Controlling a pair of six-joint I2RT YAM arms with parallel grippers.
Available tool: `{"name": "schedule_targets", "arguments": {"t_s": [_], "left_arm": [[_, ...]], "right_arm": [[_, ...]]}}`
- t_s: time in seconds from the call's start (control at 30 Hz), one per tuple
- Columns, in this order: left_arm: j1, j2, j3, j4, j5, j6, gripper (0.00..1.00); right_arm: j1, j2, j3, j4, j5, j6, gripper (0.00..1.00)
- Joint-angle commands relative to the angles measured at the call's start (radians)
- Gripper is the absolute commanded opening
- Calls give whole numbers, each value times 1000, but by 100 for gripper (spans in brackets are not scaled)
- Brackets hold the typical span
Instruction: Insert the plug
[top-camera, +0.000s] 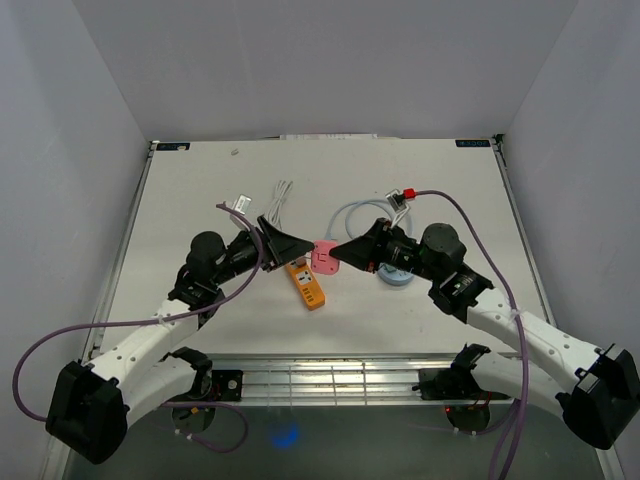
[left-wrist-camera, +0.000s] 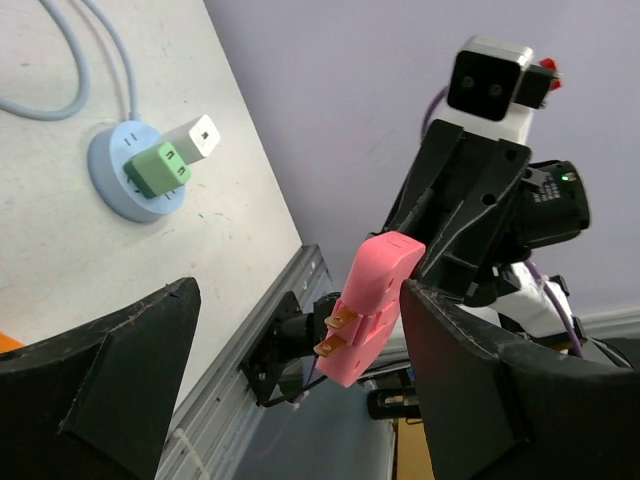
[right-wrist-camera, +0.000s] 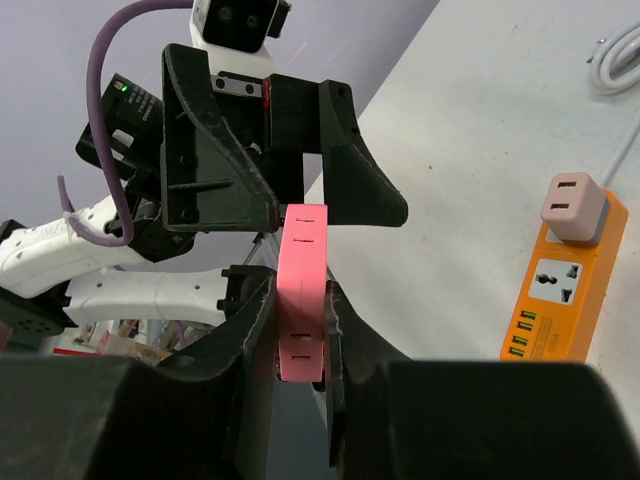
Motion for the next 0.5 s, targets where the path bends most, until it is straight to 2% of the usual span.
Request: {"name": "schedule_targets", "arguments": {"t_s": [0.0,0.07,0.1,0.13,0.17,0.27,0.37,0.47], "left_arm": [[41,-21,51,-110,-6,61,91],[70,-21,67,-165,-17,103,91],[78,-21,93,-245,-31,126,91],[81,-23,110,-291,-84,149,91],[83,-23,128,-379,-115,199,91],[83,-40,165,-487,-213,253,91],[84,-61,165,-524,-299,262,91],[106,-41,167,-569,-324,259,91]], "right_arm": [[-7,4,132,-215,4,-117,8],[-7,71,259,-352,-2,-186,8],[-7,104,303,-417,-11,-250,8],[-7,163,344,-545,-17,-281,8],[-6,191,382,-595,-33,-312,8],[-6,274,493,-741,-15,-404,8],[-4,349,596,-878,30,-475,8],[7,429,686,-981,53,-522,8]]}}
